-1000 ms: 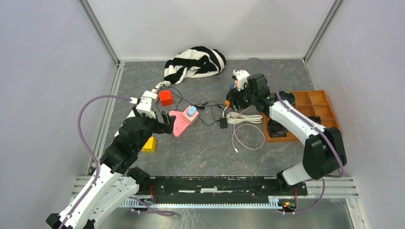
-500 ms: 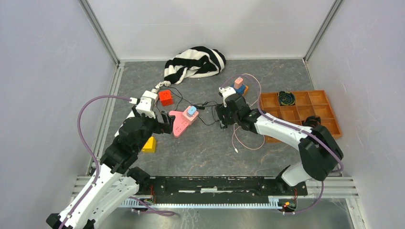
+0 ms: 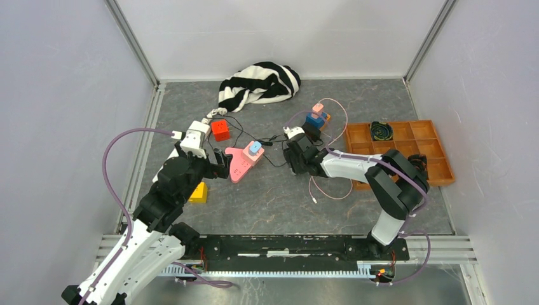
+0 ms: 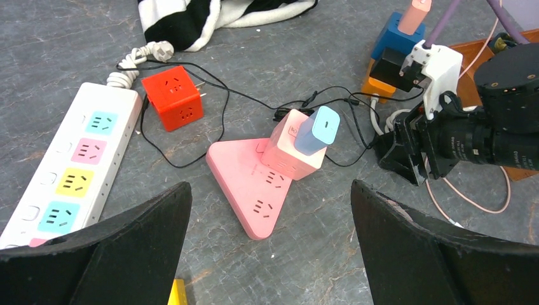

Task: Insert the plug
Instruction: Pick up the plug from the center of the board.

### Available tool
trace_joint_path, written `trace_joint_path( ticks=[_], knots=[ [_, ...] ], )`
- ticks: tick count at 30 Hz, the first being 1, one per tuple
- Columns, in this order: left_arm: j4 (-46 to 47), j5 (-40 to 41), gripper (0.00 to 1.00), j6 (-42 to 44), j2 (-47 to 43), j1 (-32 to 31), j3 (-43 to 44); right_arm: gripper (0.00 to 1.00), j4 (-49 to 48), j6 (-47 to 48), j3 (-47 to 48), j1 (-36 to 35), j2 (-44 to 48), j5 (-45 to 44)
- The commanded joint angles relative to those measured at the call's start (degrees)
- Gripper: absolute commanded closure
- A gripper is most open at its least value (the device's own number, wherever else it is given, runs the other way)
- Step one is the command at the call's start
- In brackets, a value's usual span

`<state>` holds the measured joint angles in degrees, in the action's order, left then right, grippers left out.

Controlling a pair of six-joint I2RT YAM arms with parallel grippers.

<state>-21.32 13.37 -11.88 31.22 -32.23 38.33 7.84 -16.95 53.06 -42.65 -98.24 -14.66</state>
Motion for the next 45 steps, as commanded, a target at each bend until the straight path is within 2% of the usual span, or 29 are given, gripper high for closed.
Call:
trace_joint_path(
  ticks=[1,5,8,18,25,31,37,41,45],
  knots=[
    [1.42,0.73,0.00,3.26,-0.42,0.15,-0.14,0.49,-1.33,-0.43,2.93,-0.27,-1.29,-1.27],
    [1.50,0.61,0.00,3.35,-0.24,0.13,-0.14,0.60,-0.77,0.02,2.58,-0.17,1.24,-2.54],
    [1.47,0.52,0.00,3.35,-0.31,0.15,-0.14,0.65,-0.10,0.34,2.41,-0.20,4.43,-2.88],
    [1.60,0.35,0.00,3.26,-0.28,0.14,-0.32,0.66,-0.48,0.98,-1.40,-0.22,15.58,-1.23],
    [1.68,0.25,0.00,2.60,0.13,0.15,-0.24,0.65,1.65,6.34,-2.55,-0.21,21.52,-1.59],
    [1.68,0.95,0.00,1.07,0.72,0.13,0.48,0.66,-3.16,8.23,-6.71,-0.27,30.03,1.89],
    [2.87,-0.05,0.00,-0.97,-0.31,0.15,-0.19,0.65,1.08,7.11,-8.02,-0.32,32.59,3.30],
    [3.29,-7.19,0.00,-1.16,-0.01,0.15,-0.13,0.65,1.85,3.63,-13.84,-0.29,33.02,7.97],
    [4.19,-12.43,0.00,-3.66,1.08,0.15,0.86,0.65,0.28,2.65,-17.07,-0.32,31.29,20.13]
  ],
)
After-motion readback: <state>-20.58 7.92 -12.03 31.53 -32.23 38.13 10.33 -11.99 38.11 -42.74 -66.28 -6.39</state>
